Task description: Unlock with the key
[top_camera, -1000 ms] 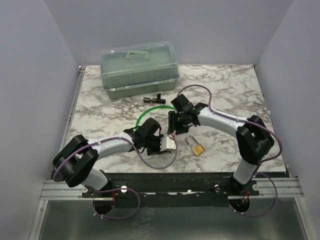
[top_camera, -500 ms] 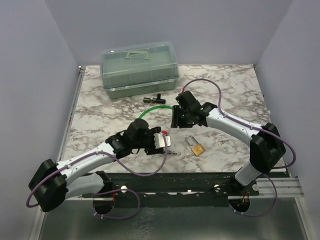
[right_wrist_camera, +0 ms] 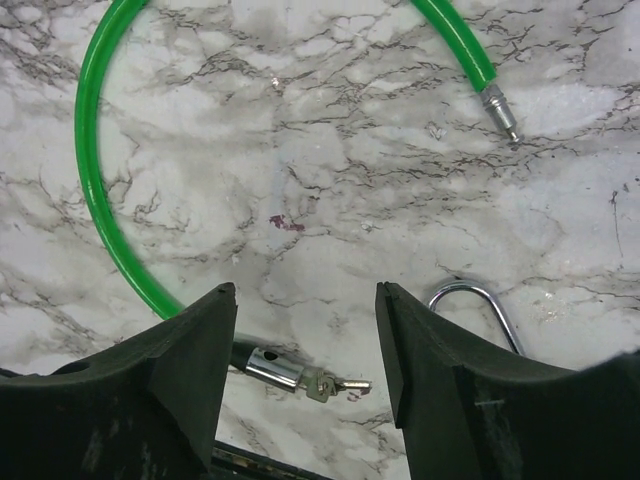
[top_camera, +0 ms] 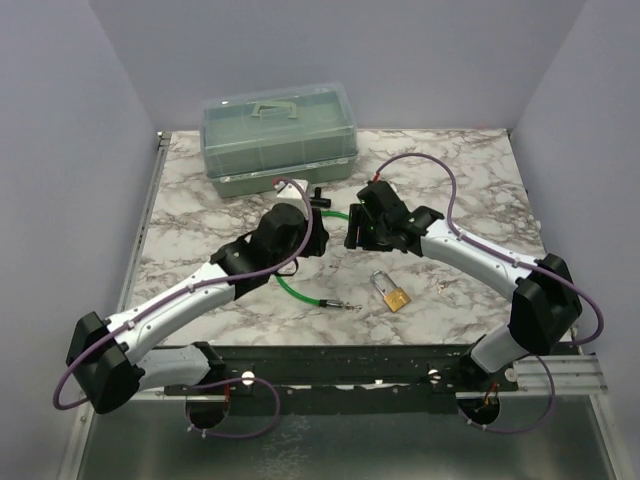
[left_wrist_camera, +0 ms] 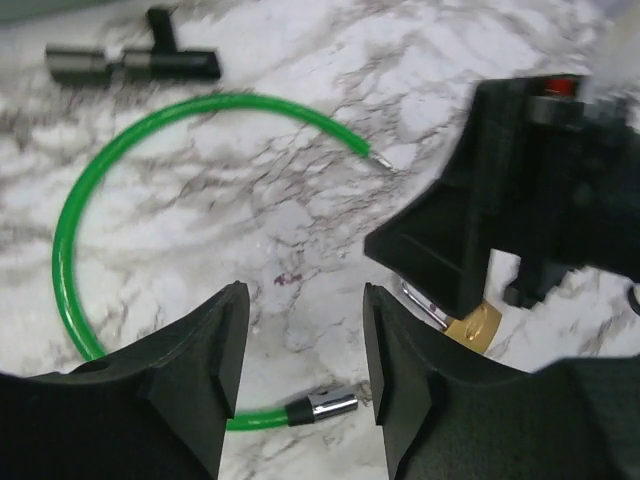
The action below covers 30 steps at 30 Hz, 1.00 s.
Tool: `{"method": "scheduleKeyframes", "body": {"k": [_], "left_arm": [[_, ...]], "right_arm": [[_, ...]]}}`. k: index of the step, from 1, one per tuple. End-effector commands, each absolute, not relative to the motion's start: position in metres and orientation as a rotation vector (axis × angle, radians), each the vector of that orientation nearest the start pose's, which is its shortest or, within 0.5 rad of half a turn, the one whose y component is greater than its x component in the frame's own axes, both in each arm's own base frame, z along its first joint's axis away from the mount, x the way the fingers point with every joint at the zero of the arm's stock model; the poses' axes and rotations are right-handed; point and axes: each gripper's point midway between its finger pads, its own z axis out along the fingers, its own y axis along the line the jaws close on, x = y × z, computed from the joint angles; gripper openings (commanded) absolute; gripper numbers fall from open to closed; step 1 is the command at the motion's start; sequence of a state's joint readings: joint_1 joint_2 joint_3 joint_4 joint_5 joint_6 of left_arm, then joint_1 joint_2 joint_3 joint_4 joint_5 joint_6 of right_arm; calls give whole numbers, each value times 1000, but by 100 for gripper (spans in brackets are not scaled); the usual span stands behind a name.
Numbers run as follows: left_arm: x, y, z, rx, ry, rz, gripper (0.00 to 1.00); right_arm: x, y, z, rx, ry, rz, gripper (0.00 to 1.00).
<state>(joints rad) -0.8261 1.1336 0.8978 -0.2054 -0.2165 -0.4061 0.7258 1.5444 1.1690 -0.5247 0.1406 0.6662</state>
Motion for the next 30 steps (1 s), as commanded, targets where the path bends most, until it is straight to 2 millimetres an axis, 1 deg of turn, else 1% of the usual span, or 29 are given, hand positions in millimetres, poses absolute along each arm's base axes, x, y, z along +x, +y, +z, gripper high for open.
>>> {"method": "scheduleKeyframes", "body": {"k": [1, 5, 7, 12, 18, 25, 27, 30], "left_arm": [[259, -207, 145, -363, 2293, -351, 55], [247, -195, 110, -545, 2336, -309, 55], [244, -187, 100, -614, 2339, -269, 55], [236, -164, 79, -682, 2345, -117, 57], [234, -163, 57, -719, 2383, -47, 59], [237, -166, 41, -707, 2415, 19, 57], [238, -165, 38, -694, 2420, 38, 54], [240, -166, 33, -668, 2432, 56, 44]], "right_arm": [[299, 250, 127, 63, 2479, 372, 65], [298, 251, 126, 55, 2483, 379, 66], [298, 251, 126, 50, 2484, 382, 66], [296, 253, 123, 39, 2492, 397, 66], [293, 255, 120, 32, 2503, 414, 66], [291, 253, 118, 36, 2508, 413, 66], [290, 252, 118, 36, 2508, 412, 66], [289, 252, 118, 37, 2509, 410, 66]]}}
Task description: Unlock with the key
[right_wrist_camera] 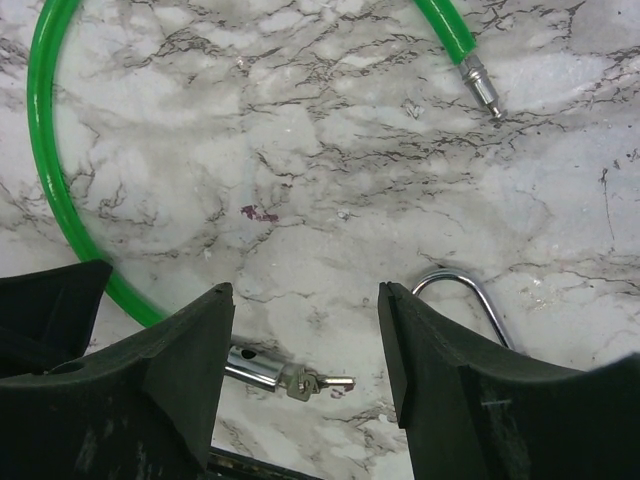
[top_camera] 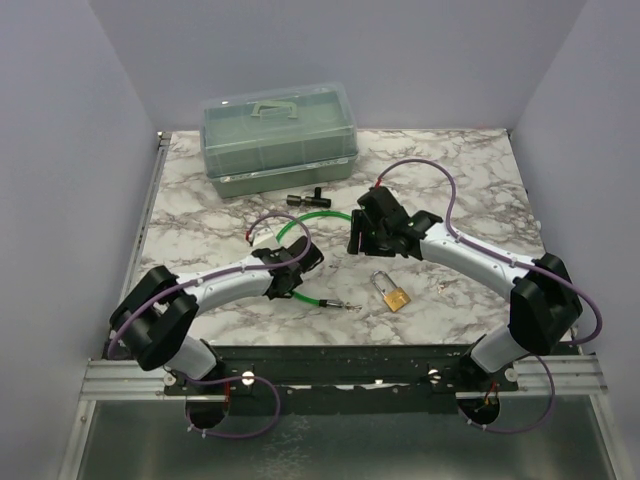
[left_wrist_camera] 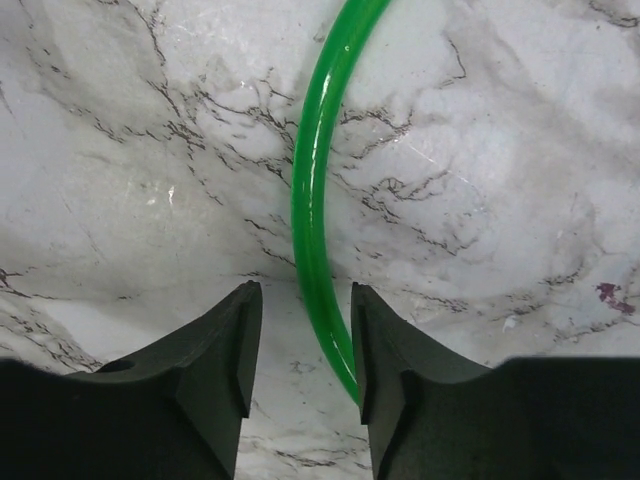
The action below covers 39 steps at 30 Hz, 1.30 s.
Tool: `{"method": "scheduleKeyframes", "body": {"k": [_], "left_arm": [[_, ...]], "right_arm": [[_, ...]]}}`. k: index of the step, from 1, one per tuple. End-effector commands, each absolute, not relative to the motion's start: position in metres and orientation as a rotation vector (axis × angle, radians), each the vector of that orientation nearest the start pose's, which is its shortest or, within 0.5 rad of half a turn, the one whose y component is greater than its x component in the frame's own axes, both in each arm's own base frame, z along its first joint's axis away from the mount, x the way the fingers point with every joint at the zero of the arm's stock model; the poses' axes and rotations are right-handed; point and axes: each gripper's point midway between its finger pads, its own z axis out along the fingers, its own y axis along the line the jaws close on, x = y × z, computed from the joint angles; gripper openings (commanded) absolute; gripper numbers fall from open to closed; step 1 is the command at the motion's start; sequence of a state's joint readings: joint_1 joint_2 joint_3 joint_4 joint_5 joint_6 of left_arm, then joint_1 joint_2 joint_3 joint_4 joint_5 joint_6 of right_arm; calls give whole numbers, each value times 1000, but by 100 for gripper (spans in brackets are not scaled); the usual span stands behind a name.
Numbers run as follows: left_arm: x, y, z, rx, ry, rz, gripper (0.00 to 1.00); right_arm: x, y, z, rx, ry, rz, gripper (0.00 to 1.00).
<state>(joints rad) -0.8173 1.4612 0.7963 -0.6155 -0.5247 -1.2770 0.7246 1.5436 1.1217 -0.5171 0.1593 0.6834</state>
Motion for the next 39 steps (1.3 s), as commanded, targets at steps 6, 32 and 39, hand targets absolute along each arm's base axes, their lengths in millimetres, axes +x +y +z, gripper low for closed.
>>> {"method": "scheduleKeyframes", "body": {"k": [6, 32, 39], "left_arm": [[252, -174, 20, -547, 2466, 52, 16], [329, -78, 74, -423, 2251, 439, 2], [324, -75, 75, -458, 2269, 379, 39]], "right_arm": [[288, 250, 118, 38, 2509, 406, 66], [229, 149, 98, 356, 2543, 142, 77], [209, 88, 86, 766, 2485, -17, 84]]}}
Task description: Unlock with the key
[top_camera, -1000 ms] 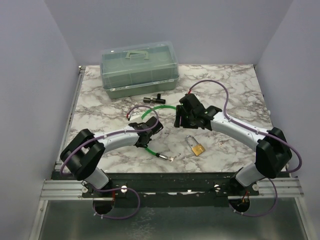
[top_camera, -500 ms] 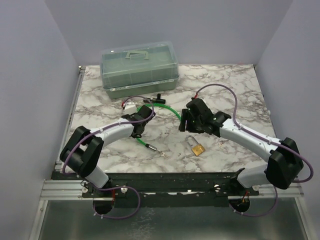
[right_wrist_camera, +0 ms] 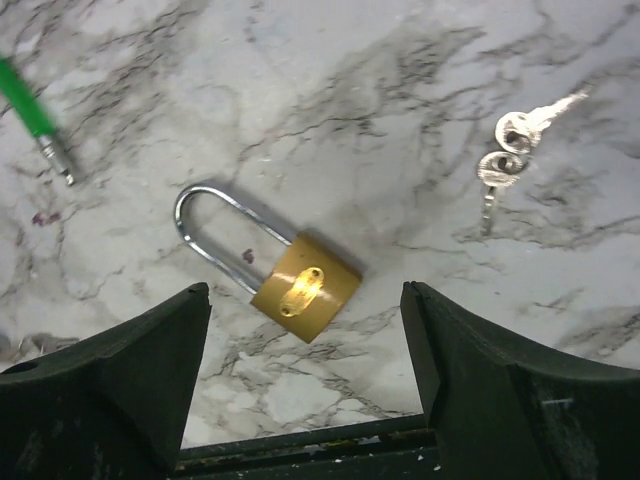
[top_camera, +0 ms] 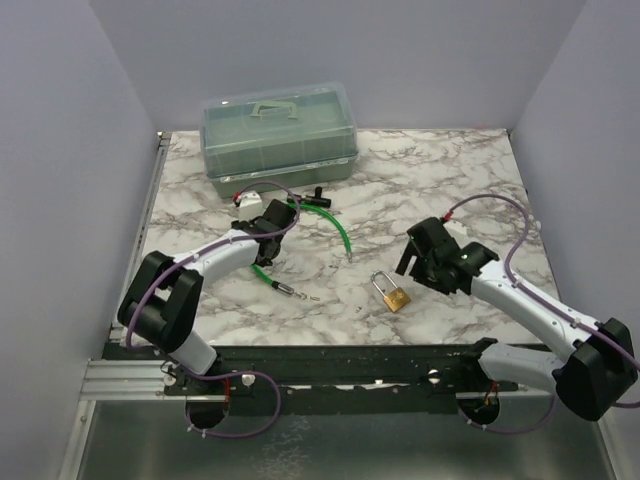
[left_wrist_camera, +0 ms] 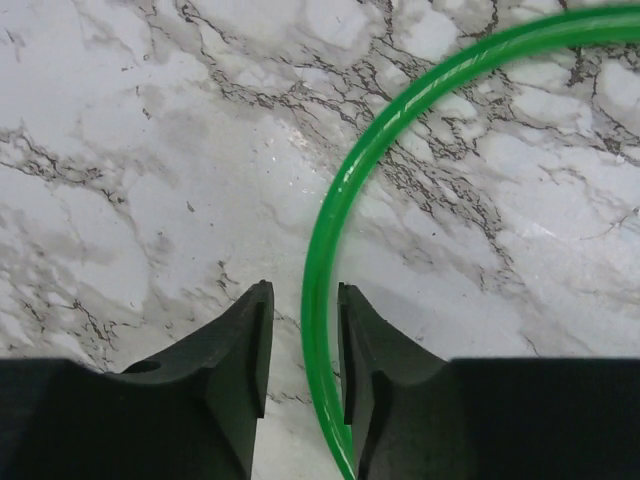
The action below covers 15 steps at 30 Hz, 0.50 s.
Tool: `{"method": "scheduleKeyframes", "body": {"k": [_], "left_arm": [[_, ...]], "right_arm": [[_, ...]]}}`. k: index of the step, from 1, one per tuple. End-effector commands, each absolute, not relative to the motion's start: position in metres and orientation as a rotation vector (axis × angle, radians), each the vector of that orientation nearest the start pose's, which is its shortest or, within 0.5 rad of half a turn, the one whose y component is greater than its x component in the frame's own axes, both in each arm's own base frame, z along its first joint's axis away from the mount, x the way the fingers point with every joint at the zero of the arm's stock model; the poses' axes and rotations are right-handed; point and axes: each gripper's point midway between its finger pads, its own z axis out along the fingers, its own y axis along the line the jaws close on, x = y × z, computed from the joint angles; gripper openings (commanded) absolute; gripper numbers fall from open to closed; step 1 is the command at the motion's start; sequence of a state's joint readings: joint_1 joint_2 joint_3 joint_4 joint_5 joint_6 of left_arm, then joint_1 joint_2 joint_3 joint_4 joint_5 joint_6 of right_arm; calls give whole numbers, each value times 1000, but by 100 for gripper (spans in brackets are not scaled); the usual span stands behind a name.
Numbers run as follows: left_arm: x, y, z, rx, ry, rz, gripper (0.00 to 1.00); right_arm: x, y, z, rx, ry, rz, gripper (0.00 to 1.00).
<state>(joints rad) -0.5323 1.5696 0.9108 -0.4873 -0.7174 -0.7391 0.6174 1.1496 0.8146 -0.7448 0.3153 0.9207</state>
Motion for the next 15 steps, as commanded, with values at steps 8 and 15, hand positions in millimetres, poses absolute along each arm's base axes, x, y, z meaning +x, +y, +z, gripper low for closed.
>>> {"method": "scheduleKeyframes", "body": {"k": [8, 15], "left_arm": [[315, -91, 102, -445, 2269, 176, 72], [295, -120, 144, -308, 2333, -90, 81]], "right_arm": [[215, 64, 70, 950, 2451, -9, 81], [228, 47, 55, 1011, 2451, -13, 73]]}}
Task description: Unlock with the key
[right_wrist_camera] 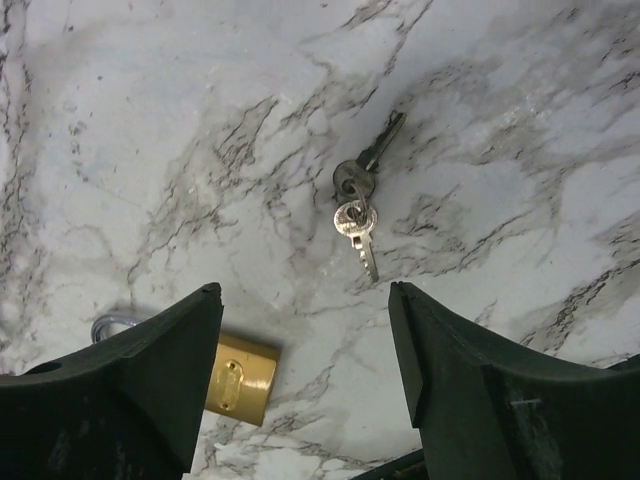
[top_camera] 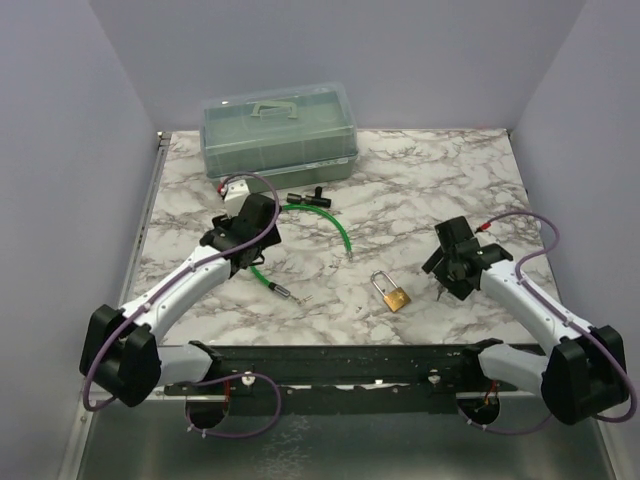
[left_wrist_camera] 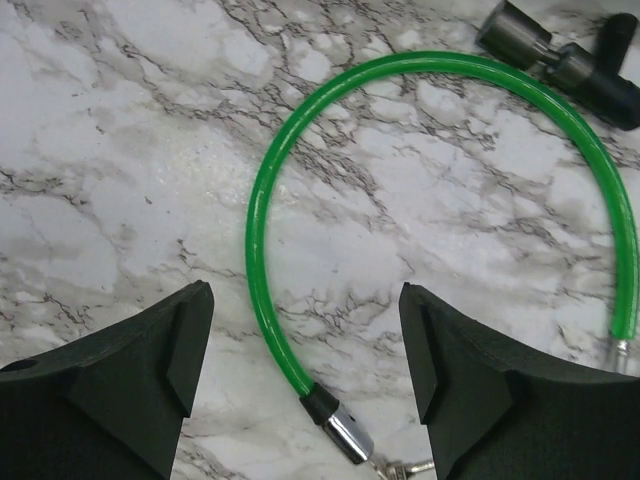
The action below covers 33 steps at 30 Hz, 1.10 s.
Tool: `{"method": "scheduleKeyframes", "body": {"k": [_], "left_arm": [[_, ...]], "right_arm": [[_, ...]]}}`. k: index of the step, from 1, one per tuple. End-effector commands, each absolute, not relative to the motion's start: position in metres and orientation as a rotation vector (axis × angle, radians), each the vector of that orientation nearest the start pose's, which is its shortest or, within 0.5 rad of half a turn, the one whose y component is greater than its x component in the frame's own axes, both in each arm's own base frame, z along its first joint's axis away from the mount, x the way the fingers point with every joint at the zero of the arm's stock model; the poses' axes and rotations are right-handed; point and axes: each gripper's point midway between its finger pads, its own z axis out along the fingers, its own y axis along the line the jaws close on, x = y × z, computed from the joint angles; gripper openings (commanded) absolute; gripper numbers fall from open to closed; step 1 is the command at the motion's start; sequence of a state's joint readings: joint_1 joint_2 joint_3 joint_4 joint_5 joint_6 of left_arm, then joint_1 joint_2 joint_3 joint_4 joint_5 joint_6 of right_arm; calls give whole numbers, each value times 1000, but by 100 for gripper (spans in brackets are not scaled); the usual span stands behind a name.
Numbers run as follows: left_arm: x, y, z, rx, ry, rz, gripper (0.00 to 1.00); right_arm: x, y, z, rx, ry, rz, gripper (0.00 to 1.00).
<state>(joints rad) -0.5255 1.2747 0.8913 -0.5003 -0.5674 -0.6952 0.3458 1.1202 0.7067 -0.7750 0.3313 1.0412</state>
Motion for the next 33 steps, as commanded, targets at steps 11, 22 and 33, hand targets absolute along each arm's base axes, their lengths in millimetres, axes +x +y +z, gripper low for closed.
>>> {"method": "scheduleKeyframes", "body": {"k": [11, 22, 33], "left_arm": [[266, -117, 153, -43, 2385, -118, 81], [261, -120, 140, -27, 2404, -141, 79], [263, -119, 140, -27, 2397, -131, 78]], "right_arm": [[236, 35, 35, 1032, 2461, -57, 57], [240, 24, 14, 1066, 2488, -122, 43], [254, 31, 20, 930, 2483, -35, 0]]}}
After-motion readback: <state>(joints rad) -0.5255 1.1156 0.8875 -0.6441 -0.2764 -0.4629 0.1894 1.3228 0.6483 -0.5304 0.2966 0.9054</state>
